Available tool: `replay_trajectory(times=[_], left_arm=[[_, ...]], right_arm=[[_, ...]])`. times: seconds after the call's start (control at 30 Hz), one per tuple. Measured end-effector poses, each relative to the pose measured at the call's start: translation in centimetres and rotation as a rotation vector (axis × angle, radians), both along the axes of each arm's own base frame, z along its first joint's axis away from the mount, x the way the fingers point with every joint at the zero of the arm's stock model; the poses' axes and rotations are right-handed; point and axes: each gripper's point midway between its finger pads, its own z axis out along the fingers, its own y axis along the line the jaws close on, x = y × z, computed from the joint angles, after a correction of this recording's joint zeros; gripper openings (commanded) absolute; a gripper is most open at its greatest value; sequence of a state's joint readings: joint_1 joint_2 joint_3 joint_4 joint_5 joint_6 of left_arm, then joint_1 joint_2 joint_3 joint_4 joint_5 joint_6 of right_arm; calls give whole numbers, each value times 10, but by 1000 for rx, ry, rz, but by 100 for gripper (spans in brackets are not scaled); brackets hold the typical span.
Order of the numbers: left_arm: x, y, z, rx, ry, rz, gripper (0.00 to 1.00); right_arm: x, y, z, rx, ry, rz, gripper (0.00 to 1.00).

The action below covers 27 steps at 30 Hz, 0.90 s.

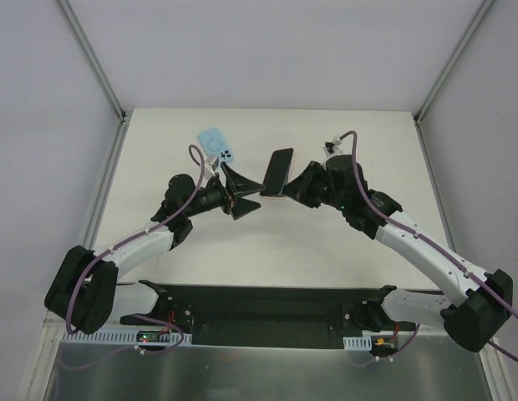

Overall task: Take the phone out of the phone case
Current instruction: Remove the phone case from the phone.

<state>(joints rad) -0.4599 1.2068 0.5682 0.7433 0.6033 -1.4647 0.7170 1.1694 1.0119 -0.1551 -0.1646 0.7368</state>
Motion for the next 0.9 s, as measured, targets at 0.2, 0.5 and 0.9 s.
replay_trajectory(times=[0.2,0.5,0.9], left_arm=[[-19,-5,-74,76,178,-106,99],[-16,-11,-103,213,277,-171,97],[-35,-31,-122,414,311,-302,95]], right_arm=[[20,-61,-50,-313,-13,-177,1],[-11,-104,-117,-754,75,-44,1],[-51,-74,-185,-974,202,299,1]])
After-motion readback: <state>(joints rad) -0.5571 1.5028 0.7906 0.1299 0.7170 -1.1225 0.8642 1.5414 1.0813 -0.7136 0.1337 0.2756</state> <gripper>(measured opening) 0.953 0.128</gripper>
